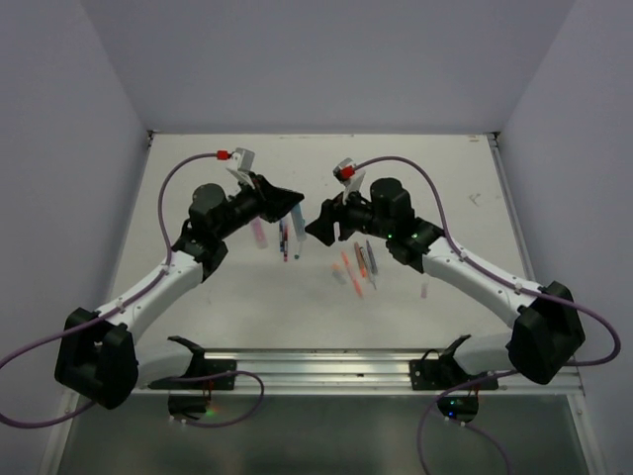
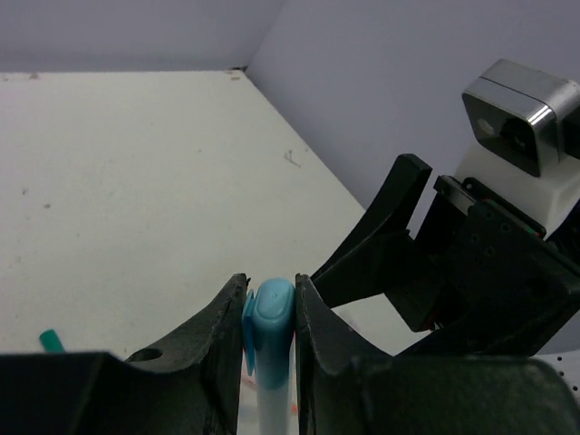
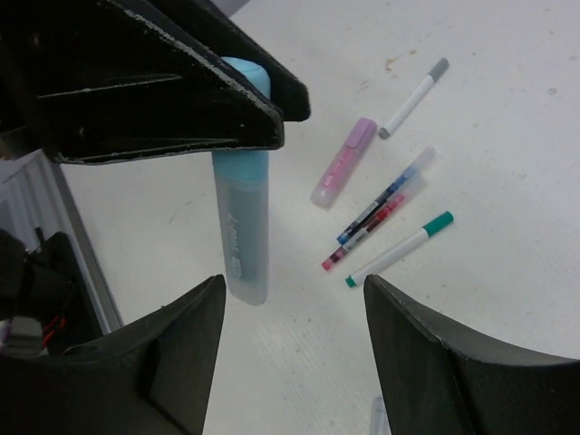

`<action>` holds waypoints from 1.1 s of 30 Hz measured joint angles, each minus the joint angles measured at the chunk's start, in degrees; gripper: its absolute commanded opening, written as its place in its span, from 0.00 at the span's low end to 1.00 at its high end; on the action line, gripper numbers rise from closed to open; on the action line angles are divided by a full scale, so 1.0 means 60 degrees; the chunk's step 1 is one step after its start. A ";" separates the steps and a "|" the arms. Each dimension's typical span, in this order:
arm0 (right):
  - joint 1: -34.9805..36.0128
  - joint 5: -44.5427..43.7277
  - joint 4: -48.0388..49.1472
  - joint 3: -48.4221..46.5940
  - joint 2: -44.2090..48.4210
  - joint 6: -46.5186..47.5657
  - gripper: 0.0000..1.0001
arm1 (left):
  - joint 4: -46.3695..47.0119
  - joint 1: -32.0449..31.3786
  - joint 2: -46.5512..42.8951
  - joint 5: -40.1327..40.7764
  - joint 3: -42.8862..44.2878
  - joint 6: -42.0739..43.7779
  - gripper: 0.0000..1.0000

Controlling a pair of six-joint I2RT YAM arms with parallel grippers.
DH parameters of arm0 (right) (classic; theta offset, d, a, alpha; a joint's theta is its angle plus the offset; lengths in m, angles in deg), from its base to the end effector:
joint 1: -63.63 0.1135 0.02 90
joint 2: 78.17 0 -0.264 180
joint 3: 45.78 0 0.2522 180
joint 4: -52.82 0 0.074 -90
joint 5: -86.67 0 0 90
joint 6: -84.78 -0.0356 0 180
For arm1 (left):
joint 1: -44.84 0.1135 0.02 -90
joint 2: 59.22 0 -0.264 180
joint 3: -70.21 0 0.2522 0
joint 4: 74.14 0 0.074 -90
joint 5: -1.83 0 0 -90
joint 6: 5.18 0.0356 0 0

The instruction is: Open the pen caps

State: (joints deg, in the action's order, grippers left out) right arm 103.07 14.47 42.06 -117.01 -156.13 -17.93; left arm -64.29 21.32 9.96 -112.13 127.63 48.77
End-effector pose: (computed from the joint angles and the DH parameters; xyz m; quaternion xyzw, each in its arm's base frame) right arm 0.2389 0.2106 0.3097 -0.2732 0.7540 0.3689 0.4700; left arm 0.2506 -0.1248 0.3053 0.0667 0.7147 -0.4673 0.5161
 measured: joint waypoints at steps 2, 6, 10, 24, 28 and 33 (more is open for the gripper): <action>-0.0073 0.0499 0.0044 0.0000 0.0171 0.0044 0.66 | 0.0605 0.0036 0.0000 -0.0568 0.0000 0.0058 0.00; -0.0087 0.1523 0.0222 0.0000 0.0229 0.0069 0.65 | 0.1759 0.0044 0.0025 -0.1548 0.0000 0.0033 0.00; -0.0095 0.2178 0.0302 0.0000 0.0200 0.0160 0.61 | 0.2852 0.0047 0.0095 -0.2371 0.0000 -0.0106 0.00; -0.0208 0.3373 0.1169 -0.0026 -0.0229 0.0135 0.42 | 0.4932 0.0055 0.0357 -0.3111 -0.0124 -0.1147 0.00; -0.0211 0.3632 0.1450 -0.0029 -0.0321 0.0051 0.40 | 0.5340 0.0066 0.0433 -0.3100 -0.0306 -0.1479 0.00; -0.0211 0.3778 0.1650 -0.0044 -0.0321 -0.0011 0.29 | 0.5668 0.0073 0.0488 -0.3013 -0.0521 -0.1759 0.00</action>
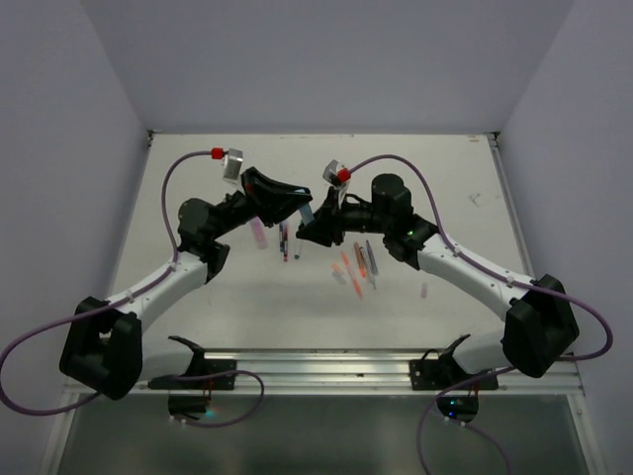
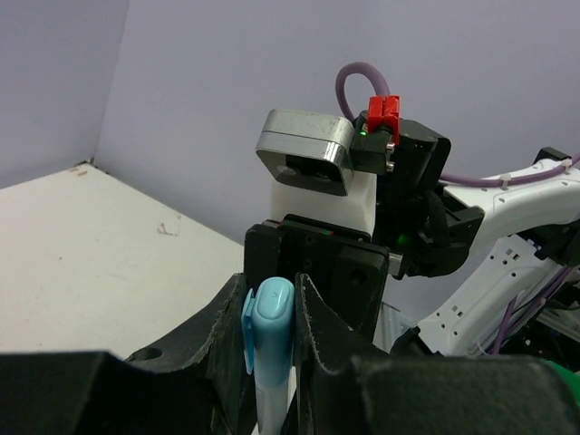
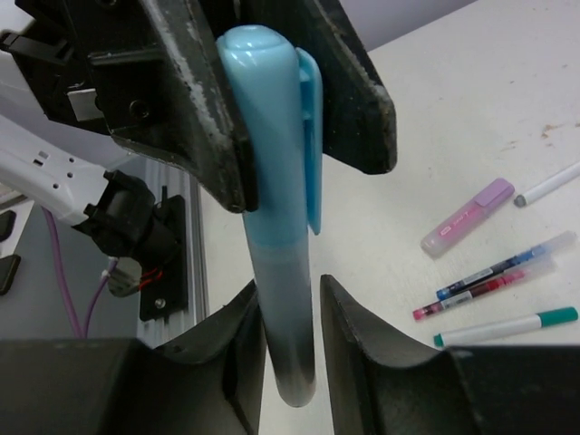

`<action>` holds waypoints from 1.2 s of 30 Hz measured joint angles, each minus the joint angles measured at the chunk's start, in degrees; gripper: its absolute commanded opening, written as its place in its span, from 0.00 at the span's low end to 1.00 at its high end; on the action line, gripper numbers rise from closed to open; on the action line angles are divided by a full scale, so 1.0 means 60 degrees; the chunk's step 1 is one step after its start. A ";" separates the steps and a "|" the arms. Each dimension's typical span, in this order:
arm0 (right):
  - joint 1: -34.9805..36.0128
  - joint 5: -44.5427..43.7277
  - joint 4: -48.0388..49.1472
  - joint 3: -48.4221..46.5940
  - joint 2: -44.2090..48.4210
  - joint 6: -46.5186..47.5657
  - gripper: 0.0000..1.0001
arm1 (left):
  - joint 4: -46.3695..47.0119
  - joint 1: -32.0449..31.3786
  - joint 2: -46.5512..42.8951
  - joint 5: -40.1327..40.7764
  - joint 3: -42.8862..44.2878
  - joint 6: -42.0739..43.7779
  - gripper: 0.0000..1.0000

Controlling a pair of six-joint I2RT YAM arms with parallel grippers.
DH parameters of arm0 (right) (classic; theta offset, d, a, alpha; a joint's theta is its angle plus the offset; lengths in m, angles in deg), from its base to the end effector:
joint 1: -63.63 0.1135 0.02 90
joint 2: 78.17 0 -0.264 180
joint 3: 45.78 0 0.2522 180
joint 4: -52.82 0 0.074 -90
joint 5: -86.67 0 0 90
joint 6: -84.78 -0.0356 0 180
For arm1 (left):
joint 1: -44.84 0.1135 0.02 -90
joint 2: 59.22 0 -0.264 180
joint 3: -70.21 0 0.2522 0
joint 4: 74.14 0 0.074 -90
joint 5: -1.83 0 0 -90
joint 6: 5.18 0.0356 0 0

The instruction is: Open the pen caps

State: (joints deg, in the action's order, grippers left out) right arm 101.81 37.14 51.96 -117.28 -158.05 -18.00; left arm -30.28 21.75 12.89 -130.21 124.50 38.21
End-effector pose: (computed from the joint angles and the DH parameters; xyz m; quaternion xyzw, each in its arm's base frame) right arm 0.2395 0.2178 0.3204 -0.3757 0.6480 0.4993 0.4354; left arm 0.2383 -0.1275 0.3316 0.1971 0.5460 -0.6084 0.5412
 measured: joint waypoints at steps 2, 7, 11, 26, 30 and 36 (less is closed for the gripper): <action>0.0004 0.0091 0.0015 -0.0018 0.0000 -0.0015 0.18 | 0.0106 0.0018 0.0007 0.0047 -0.0055 -0.0080 0.00; 0.0018 0.0310 0.0113 -0.0018 -0.0004 -0.0004 0.00 | 0.0382 0.0033 0.0062 0.0087 -0.0109 -0.0342 0.00; -0.0007 0.0535 0.0306 -0.0018 -0.0066 -0.0007 0.00 | 0.1096 0.0036 0.0364 -0.0007 -0.0095 -0.0681 0.00; -0.0310 0.0933 0.2171 0.0357 -0.0240 -0.0080 0.00 | 0.1902 0.0313 0.1690 -0.1457 0.1767 -0.1676 0.00; -0.0127 0.1399 0.1552 0.1075 -0.0823 0.0313 0.00 | 0.2167 0.0514 0.1745 -0.0586 0.2932 -0.1902 0.00; -0.0036 0.1530 0.0645 0.2149 -0.1898 0.0324 0.00 | 0.2907 0.0616 0.1610 0.0317 0.4018 -0.2116 0.00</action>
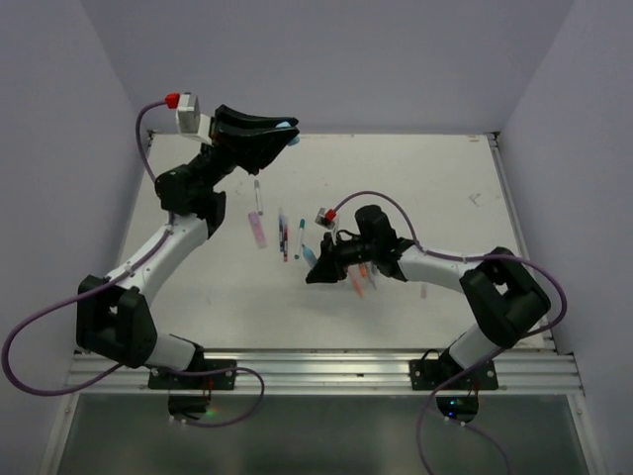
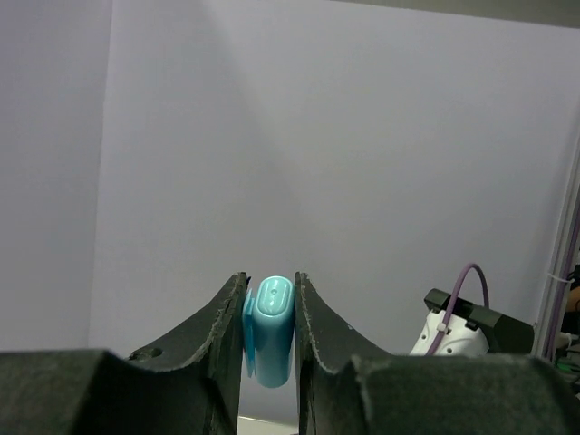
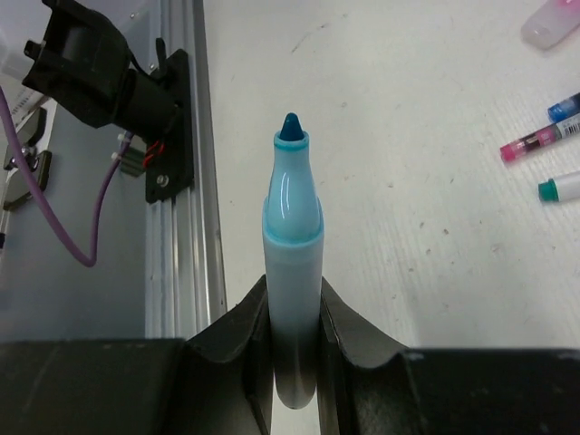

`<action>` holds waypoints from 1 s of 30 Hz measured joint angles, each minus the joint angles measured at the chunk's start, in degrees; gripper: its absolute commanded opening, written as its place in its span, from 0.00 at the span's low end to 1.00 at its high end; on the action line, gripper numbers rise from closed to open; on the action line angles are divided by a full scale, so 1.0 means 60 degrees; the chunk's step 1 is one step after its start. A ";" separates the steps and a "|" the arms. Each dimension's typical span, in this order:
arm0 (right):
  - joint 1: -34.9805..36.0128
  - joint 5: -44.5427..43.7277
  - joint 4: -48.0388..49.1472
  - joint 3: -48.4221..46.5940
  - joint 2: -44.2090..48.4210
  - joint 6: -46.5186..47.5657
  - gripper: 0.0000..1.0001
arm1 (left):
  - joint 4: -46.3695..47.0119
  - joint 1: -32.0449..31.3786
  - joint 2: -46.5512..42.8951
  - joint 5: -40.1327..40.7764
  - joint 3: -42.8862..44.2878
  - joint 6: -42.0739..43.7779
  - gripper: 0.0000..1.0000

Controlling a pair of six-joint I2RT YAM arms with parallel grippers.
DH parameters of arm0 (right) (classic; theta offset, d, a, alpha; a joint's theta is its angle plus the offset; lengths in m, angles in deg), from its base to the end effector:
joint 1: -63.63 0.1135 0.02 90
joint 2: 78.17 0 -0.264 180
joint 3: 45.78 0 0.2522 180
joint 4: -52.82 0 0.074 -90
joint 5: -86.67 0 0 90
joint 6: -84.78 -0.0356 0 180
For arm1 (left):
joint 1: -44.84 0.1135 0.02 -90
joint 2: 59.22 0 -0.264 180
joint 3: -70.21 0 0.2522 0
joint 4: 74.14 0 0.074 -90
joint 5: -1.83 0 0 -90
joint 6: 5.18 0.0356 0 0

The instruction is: Open the pen caps

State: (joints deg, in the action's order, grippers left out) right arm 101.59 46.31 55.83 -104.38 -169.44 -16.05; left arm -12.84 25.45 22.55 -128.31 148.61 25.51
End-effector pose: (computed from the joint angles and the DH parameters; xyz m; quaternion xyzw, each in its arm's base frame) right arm 0.2376 0.2198 0.1933 -0.3891 0.7133 0.5189 0.2655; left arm 0.2638 -0.1172 0.4457 0.2214 0.3565 -0.6457 0.6380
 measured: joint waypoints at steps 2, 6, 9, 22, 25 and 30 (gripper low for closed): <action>0.0000 0.0058 -0.0055 -0.0033 0.0058 0.0004 0.00 | 0.0018 0.0022 0.0000 0.0095 0.0029 -0.0018 0.00; 0.0004 -0.0280 -0.0452 -0.0295 0.0514 0.0095 0.00 | -0.0412 0.0168 -0.0127 0.0346 -0.0295 0.0044 0.00; -0.0018 -0.1031 -0.0801 -0.0535 0.0896 0.0127 0.00 | -0.1559 0.0415 -0.0623 0.0678 -0.1042 0.0331 0.00; -0.0127 -0.5705 -0.3180 -0.0616 0.1534 -0.0306 0.00 | -0.8025 0.0514 -0.1617 0.2266 -0.2441 0.2310 0.00; -0.0135 -0.6273 -0.3472 -0.0616 0.1555 -0.0426 0.00 | -0.8353 0.0102 -0.0820 0.2368 -0.2812 0.2368 0.00; -0.0131 -0.6849 -0.3763 -0.0612 0.1789 -0.0521 0.00 | -0.8473 -0.0976 0.1093 0.2470 -0.2973 0.2426 0.02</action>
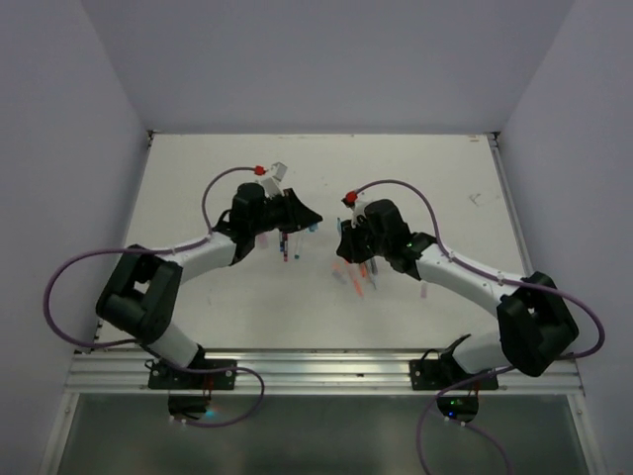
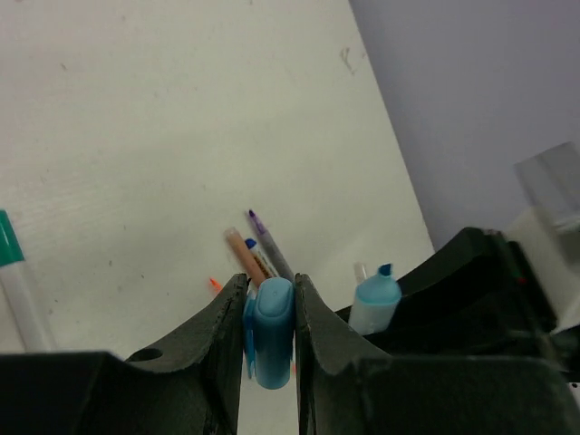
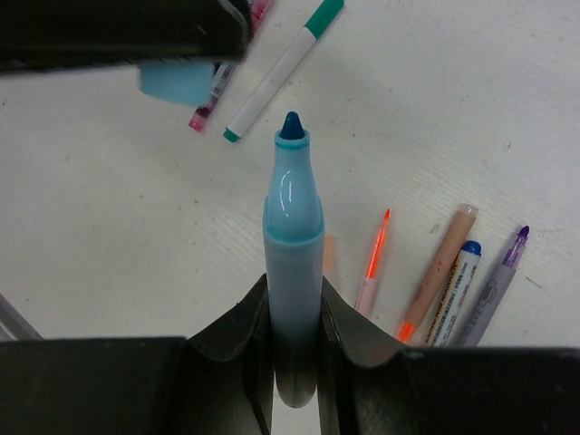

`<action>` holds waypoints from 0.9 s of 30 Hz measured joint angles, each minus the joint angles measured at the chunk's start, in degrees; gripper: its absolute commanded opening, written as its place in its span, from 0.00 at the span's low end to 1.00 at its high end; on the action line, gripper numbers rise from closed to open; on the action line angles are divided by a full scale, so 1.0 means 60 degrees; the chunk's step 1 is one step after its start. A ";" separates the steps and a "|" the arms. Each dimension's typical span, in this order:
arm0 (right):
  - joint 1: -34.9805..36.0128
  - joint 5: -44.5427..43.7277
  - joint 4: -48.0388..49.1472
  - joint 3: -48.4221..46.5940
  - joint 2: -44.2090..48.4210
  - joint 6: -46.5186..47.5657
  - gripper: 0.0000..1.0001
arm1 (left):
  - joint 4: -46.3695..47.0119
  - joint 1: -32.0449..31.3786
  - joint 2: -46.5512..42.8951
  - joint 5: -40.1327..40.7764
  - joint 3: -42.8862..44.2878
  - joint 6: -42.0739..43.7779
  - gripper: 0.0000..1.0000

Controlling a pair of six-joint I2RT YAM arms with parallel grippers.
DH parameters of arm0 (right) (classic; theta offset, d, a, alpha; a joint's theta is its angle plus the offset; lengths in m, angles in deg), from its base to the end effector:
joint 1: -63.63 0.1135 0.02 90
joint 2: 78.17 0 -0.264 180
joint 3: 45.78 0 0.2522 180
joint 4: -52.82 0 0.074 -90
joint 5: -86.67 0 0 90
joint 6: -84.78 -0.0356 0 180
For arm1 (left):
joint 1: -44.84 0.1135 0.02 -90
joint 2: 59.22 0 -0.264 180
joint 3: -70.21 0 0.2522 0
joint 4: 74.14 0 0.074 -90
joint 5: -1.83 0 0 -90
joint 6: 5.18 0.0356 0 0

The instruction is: Open the pen caps

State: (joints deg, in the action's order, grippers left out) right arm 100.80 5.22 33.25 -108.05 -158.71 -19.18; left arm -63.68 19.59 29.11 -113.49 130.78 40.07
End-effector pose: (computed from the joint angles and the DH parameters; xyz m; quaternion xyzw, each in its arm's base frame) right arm 0.2377 0.1869 0.2279 -0.2123 0.8708 0.2496 0.3666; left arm 0.2982 -0.1575 0.2283 -0.0051 0.7965 -0.4763 0.3725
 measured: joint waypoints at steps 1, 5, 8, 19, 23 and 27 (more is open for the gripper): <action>0.0000 -0.0040 -0.0026 0.0000 0.0051 -0.0011 0.00 | 0.0018 -0.0157 0.0361 -0.0007 0.0000 -0.0004 0.04; 0.0000 -0.0259 -0.0069 0.0058 0.0204 -0.0036 0.00 | 0.0284 -0.0506 0.1694 -0.0047 0.0066 -0.0113 0.06; 0.0000 -0.0328 -0.0102 0.0138 0.0262 -0.0055 0.00 | 0.0426 -0.0714 0.2667 -0.0047 0.0331 -0.0189 0.08; 0.0000 -0.0484 -0.0153 0.0215 0.0302 -0.0062 0.00 | 0.0710 -0.1413 0.3861 0.0095 0.0663 -0.0259 0.50; 0.0000 -0.0495 -0.0186 0.0215 0.0302 -0.0058 0.00 | 0.0823 -0.1413 0.3858 0.0251 0.0667 -0.0284 0.62; 0.0000 -0.0517 -0.0335 0.0215 0.0302 -0.0066 0.00 | 0.0907 -0.1421 0.3759 0.0375 0.0685 -0.0321 0.76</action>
State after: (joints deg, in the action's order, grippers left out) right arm 100.80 2.12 31.24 -106.76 -156.89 -19.57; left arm -58.23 11.06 51.67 -111.24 134.89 38.15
